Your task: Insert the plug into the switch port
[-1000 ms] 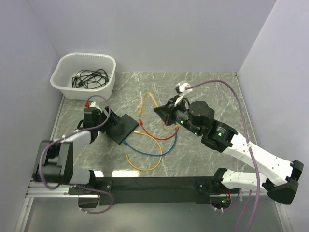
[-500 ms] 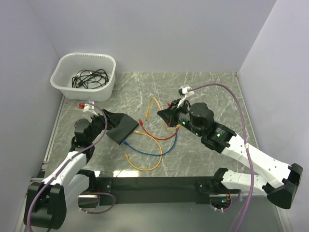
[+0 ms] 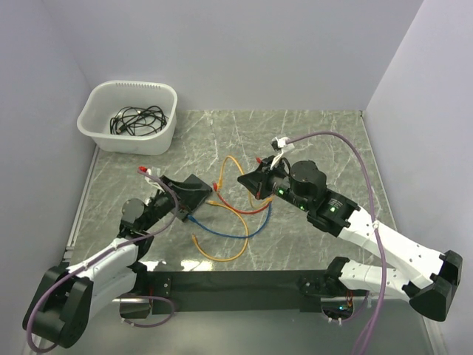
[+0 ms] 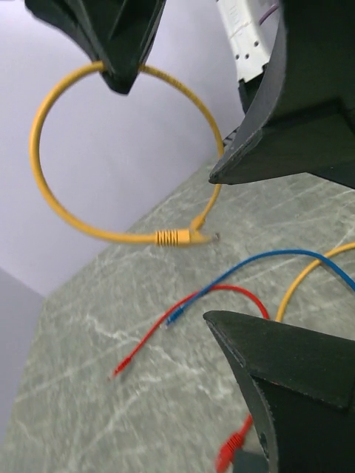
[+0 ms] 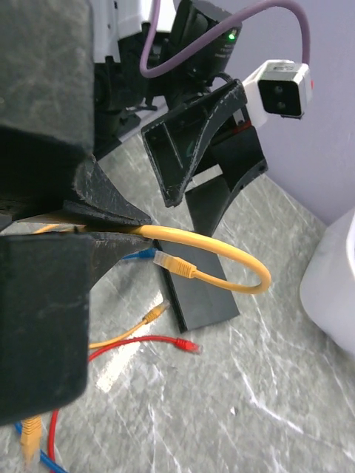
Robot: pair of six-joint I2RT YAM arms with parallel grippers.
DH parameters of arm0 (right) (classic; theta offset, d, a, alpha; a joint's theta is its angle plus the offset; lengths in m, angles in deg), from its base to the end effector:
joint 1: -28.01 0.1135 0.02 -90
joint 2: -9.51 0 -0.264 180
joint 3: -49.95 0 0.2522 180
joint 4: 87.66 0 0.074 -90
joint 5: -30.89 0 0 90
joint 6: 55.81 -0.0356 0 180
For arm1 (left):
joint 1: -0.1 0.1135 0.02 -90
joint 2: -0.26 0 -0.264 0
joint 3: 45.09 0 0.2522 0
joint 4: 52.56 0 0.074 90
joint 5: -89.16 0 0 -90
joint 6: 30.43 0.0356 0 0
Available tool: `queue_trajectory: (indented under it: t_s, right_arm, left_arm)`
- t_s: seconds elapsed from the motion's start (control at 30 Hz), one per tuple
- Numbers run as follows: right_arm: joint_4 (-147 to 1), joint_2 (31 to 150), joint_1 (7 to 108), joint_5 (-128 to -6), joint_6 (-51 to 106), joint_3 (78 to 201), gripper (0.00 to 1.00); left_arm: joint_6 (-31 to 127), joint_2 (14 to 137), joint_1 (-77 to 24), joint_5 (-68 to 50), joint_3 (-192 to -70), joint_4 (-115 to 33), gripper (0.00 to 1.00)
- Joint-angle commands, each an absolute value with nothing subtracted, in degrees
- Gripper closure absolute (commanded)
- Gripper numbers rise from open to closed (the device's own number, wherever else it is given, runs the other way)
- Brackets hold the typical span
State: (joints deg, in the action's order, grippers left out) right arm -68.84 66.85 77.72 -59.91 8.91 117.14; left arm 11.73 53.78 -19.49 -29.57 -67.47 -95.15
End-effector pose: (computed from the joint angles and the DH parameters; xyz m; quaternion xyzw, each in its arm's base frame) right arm 0.1511 0.1790 0.3618 -0.1653 0.7420 0.3996 0.5122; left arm 0.1658 -0.0772 0.2162 0.0366 0.6416 -0.5469 0.5366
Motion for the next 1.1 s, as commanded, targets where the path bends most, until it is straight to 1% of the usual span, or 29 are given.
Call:
queue_trajectory:
  t_s: [0.0,0.3,0.53,0.9,1.0,1.07]
  right_arm:
    - [-73.2,64.4,77.4,-61.8,7.8,116.8,1.0]
    - [-73.8,63.4,77.4,-64.9,6.9,116.3,1.0]
    - [-73.8,63.0,77.4,-66.0,7.5,115.7,1.0]
    - [-75.4,62.5,77.3,-67.1,8.2,115.6,1.0]
    - [-75.5,62.2,77.3,-67.3,8.3,115.5,1.0]
    - [-75.2,62.2,77.2,-67.1,8.4,115.2,1.0]
  left_arm:
    - [11.5,55.1,-21.3,-31.5,-68.7,-102.6,0.26]
    - [11.4,58.4,-23.5,-32.1,-69.1,-106.3,0.33]
    - [11.0,60.2,-24.1,-33.3,-70.2,-108.5,0.41]
    - [7.2,67.2,-24.8,-39.9,-71.7,-118.2,0.49]
    - [7.2,68.5,-25.4,-40.0,-72.1,-119.2,0.53]
    - [6.3,69.1,-25.5,-40.3,-71.7,-121.2,0.57]
